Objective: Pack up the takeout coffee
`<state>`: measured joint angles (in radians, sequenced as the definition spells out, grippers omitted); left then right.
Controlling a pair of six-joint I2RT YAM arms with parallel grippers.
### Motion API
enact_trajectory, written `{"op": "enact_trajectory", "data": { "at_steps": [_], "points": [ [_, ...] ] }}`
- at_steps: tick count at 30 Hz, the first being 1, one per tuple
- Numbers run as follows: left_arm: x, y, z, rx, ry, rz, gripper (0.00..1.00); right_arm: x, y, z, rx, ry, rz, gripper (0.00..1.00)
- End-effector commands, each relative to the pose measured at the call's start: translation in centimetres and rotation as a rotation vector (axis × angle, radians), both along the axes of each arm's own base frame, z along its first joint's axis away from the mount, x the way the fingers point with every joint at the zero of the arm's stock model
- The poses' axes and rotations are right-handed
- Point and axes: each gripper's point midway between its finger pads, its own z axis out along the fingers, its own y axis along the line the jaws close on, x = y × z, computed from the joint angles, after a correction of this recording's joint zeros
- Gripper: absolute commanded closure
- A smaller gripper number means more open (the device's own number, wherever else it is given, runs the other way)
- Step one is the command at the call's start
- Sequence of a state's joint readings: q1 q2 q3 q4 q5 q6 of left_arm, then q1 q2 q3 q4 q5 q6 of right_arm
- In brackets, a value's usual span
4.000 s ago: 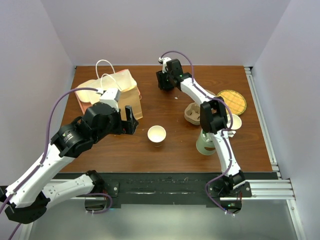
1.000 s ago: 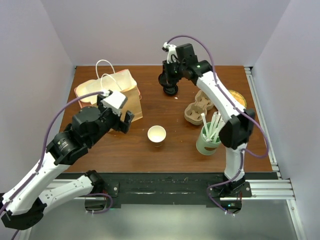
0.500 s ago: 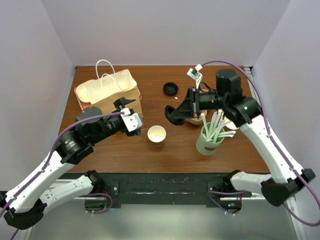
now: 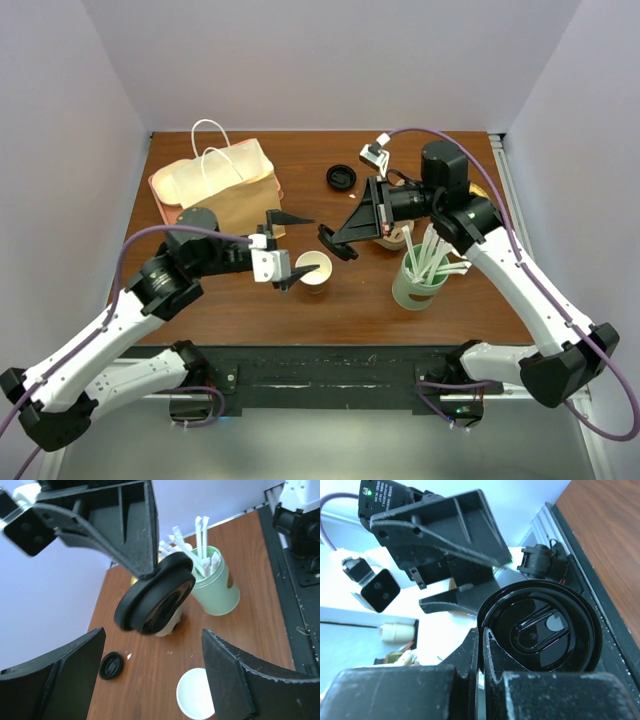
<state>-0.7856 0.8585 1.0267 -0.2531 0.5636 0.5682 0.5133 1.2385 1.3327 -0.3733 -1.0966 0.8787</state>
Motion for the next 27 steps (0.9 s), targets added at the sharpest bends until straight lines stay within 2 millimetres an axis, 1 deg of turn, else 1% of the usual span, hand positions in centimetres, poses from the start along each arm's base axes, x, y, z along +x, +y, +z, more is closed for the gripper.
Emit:
{"op": "enact_trajectory", "data": {
  "at_steps": [1,2,5,7,10,11,13,14,16,17,18,20,21,22,23,25,26,27],
  "points": [
    [-0.2,-1.7,1.7,-0.068,-0.035,-0.081,0.19,-1.1,0.4,0.9,0.028,0.015,0.075,1.0],
    [0.3,-1.9,1.3,-0.06,-0.029,-0.073,0.19,-1.0,0.6,0.6,0.025,0.022,0.081,1.0],
    [1.0,-2.3,0.9,-0.056,-0.03,-0.057,0.2,-1.3,0.9,0.8,0.032,0.015,0.099,1.0],
    [1.2,-2.5,0.5,-0.048,-0.026,-0.058,0.21,-1.4,0.9,1.0,0.042,0.008,0.109,1.0],
    [1.1,-2.8,0.3,-0.037,-0.014,-0.076,0.25,-1.4,1.0,0.9,0.045,0.011,0.116,1.0],
    [1.1,-2.9,0.3,-0.034,-0.011,-0.084,0.31,-1.4,1.1,0.8,0.046,0.019,0.119,1.0],
    [1.0,-3.0,-0.1,-0.017,0.01,-0.091,0.36,-1.3,1.1,0.7,0.051,0.022,0.12,1.0],
    [0.9,-3.2,0.0,-0.014,0.015,-0.104,0.41,-1.3,1.2,0.8,0.051,0.023,0.121,1.0],
    [0.8,-3.2,-0.4,0.0,0.034,-0.112,0.47,-1.2,1.3,0.9,0.053,0.021,0.123,1.0],
    [0.7,-3.2,-0.3,-0.001,0.041,-0.112,0.54,-1.1,1.2,1.0,0.056,0.016,0.121,1.0],
    [0.7,-3.2,-0.2,-0.003,0.046,-0.11,0.57,-1.1,1.3,1.0,0.056,0.014,0.121,1.0],
    [0.7,-3.0,0.2,-0.017,0.061,-0.096,0.63,-0.8,1.4,1.1,0.056,0.013,0.12,1.0],
    [0.7,-2.9,0.4,-0.024,0.066,-0.091,0.63,-0.8,1.5,1.2,0.057,0.008,0.12,0.99],
    [0.6,-2.9,0.5,-0.03,0.073,-0.086,0.64,-0.5,1.6,1.1,0.051,0.012,0.115,0.97],
    [0.5,-2.7,0.6,-0.041,0.084,-0.079,0.66,-0.3,1.6,1.5,0.053,-0.005,0.107,0.96],
    [0.4,-2.4,0.7,-0.052,0.101,-0.066,0.67,0.5,1.9,1.8,0.052,-0.018,0.075,0.84],
    [0.4,-2.2,0.6,-0.061,0.123,-0.051,0.67,1.3,2.0,2.5,0.058,-0.038,0.051,0.81],
    [0.3,-2.1,0.7,-0.068,0.13,-0.046,0.67,1.9,2.1,2.9,0.064,-0.058,0.023,0.75]
  ]
}}
